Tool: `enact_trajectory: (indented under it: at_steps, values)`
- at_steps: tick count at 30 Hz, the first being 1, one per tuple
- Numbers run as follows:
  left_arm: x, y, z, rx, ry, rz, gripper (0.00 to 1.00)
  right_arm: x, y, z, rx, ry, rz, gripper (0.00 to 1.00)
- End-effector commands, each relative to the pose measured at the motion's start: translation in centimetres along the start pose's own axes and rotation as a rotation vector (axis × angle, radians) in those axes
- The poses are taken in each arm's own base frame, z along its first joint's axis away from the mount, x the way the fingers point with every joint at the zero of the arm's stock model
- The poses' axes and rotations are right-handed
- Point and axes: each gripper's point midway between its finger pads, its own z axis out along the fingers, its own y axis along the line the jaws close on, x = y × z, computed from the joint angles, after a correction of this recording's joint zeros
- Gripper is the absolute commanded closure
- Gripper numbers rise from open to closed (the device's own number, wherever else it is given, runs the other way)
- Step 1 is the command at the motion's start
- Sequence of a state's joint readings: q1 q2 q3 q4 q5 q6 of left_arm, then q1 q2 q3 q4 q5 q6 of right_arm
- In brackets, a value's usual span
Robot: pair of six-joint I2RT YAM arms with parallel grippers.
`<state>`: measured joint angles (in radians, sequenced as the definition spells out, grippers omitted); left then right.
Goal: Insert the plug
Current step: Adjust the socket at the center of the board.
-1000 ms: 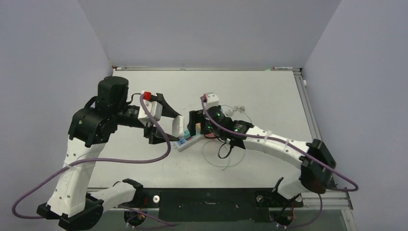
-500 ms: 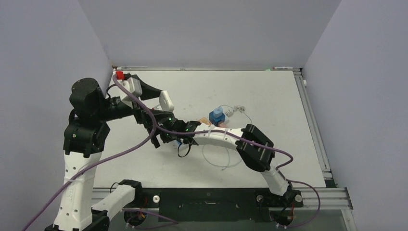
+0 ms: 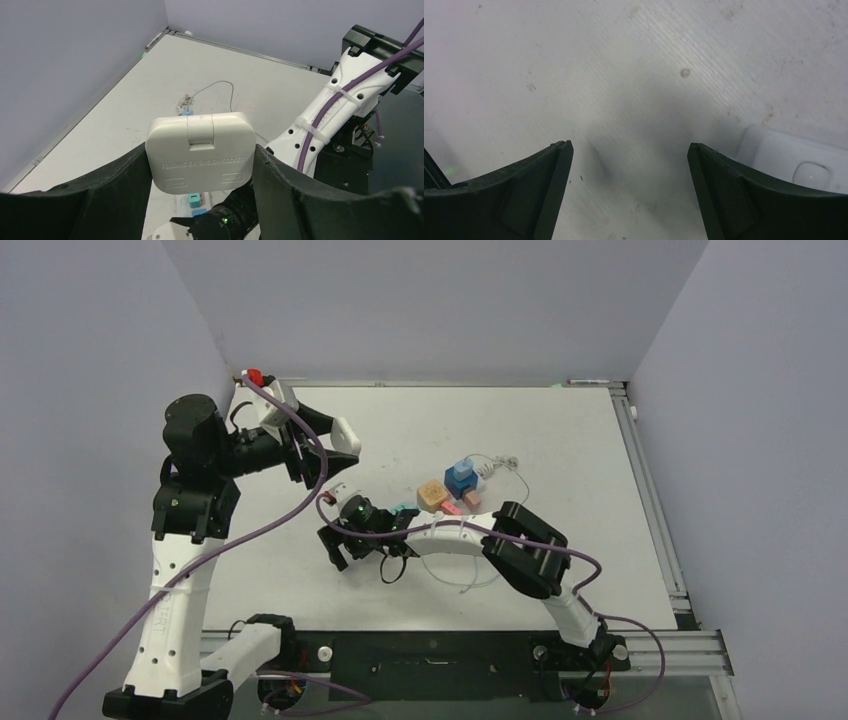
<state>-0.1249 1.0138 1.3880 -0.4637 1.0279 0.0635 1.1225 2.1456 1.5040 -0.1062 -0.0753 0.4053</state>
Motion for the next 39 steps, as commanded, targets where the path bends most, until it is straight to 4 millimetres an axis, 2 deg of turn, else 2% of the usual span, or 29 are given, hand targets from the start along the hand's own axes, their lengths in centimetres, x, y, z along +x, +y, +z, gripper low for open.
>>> enact_trajectory:
  at_steps: [1,6,9,11,13,15,19,23,28,29,34,36,39]
  values:
    - [-0.6,0.1,-0.3,-0.007,-0.026,0.064,0.82,0.7,-2.6,-3.6,0.096,-0.023,0.042,0.1]
    - [0.3,0.4,-0.3,-0.002,-0.014,0.062,0.82,3.3,-5.6,-7.8,0.196,-0.046,0.104,0.1]
    - [0.6,0.5,-0.2,0.001,-0.008,0.063,0.82,5.9,-7.8,-11.0,0.263,-0.04,0.152,0.1]
    - [0.7,0.6,-0.2,0.002,-0.004,0.068,0.82,6.6,-8.9,-13.3,0.305,-0.044,0.197,0.1]
    - [0.8,0.7,-0.2,0.001,-0.001,0.073,0.82,6.3,-9.0,-15.3,0.311,-0.073,0.253,0.1]
    - [0.8,0.9,-0.1,-0.001,0.001,0.074,0.82,5.0,-8.4,-17.0,0.292,-0.127,0.296,0.1]
    - [0.8,1.2,0.0,-0.004,-0.005,0.072,0.81,2.7,-9.0,-18.9,0.384,-0.176,0.417,0.1]
    - [0.8,1.2,0.0,-0.007,-0.009,0.073,0.81,1.2,-9.4,-17.7,0.496,-0.138,0.468,0.1]
    - [0.7,1.4,0.1,-0.009,-0.014,0.067,0.81,0.6,-9.1,-15.7,0.65,-0.077,0.488,0.1]
    - [0.6,1.5,0.2,-0.011,-0.019,0.063,0.81,-0.1,-8.8,-15.6,0.677,-0.082,0.492,0.1]
    - [0.8,2.6,0.5,-0.024,-0.032,0.024,0.81,0.2,-7.6,-14.0,0.833,-0.096,0.472,0.1]
    - [0.9,3.2,0.5,-0.035,-0.038,0.005,0.81,0.4,-6.8,-13.2,0.837,-0.125,0.461,0.1]
    - [0.9,3.9,0.2,-0.058,-0.047,-0.056,0.81,0.0,-6.6,-12.2,0.825,-0.171,0.513,0.1]
